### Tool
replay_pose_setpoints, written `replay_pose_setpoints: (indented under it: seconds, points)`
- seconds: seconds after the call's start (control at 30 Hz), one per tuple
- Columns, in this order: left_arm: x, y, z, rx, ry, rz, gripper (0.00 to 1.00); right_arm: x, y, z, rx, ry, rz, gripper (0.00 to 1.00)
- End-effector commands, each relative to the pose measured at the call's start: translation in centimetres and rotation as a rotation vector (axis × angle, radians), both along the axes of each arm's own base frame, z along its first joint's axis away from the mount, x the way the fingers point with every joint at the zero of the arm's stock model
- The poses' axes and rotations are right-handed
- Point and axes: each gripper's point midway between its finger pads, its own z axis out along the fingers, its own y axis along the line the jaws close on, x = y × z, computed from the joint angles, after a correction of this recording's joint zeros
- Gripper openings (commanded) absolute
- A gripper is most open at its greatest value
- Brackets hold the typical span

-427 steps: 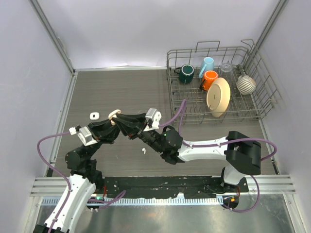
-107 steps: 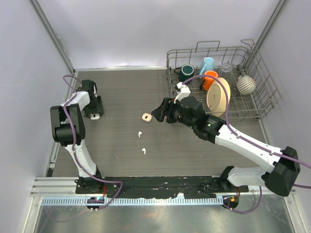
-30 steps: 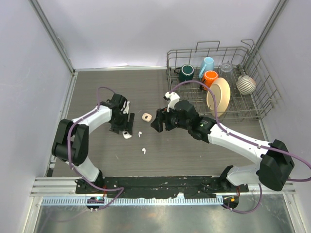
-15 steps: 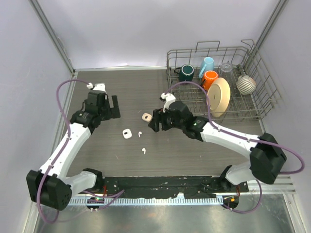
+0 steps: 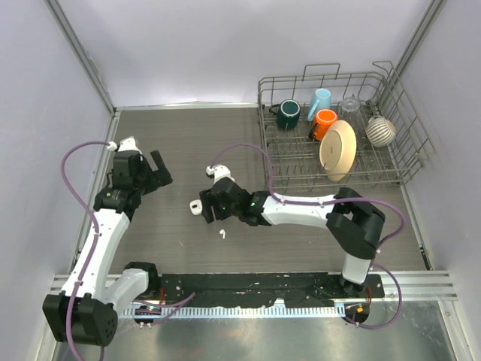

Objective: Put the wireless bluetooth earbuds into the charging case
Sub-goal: Move the charging case to the center of the board, then pick up the charging case at the center of the board.

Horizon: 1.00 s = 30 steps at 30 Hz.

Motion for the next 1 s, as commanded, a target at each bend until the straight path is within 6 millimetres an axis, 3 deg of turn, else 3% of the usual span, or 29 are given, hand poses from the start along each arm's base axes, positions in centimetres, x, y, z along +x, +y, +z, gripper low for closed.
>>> replay_pose_setpoints:
  seconds: [0.0, 0.03, 0.07, 0.1, 0.27, 0.47, 0.57, 0.8, 0.97]
  points:
    - [0.4, 0.1, 2.6, -0.040, -0.076, 0.044, 1.00, 1.7, 4.2, 2.6, 0.083, -0.068, -0.023, 0.70]
    - [0.3, 0.1, 2.6, -0.037, -0.071, 0.040, 1.00, 1.6, 4.7, 2.5, 0.081, -0.076, -0.027, 0.70]
    - [0.1, 0.3, 2.5, -0.029, -0.058, 0.047, 1.00, 1.5, 4.6, 0.7, 0.031, -0.055, -0.022, 0.70]
    - [0.0, 0.6, 2.7, -0.029, -0.059, 0.070, 1.00, 1.7, 5.2, 1.1, 0.038, -0.056, -0.023, 0.70]
    - [-0.7, 2.6, 4.1, -0.011, -0.096, 0.212, 1.00, 2.5, 6.0, -0.9, 0.000, -0.039, -0.054, 0.70]
    - [-1.5, 2.8, 6.1, 0.021, -0.208, 0.165, 1.00, 2.6, 7.0, -2.5, -0.038, -0.037, -0.033, 0.70]
    - [-2.2, 2.7, 5.9, 0.028, -0.204, 0.149, 1.00, 2.8, 7.1, -3.6, -0.084, -0.042, -0.022, 0.70]
    - [-2.2, 2.9, 5.6, 0.032, -0.204, 0.161, 1.00, 3.6, 7.6, -4.2, -0.116, -0.062, -0.027, 0.71]
    - [-2.0, 3.1, 5.1, 0.042, -0.179, 0.171, 1.00, 3.6, 7.5, -5.0, -0.148, -0.056, -0.027, 0.64]
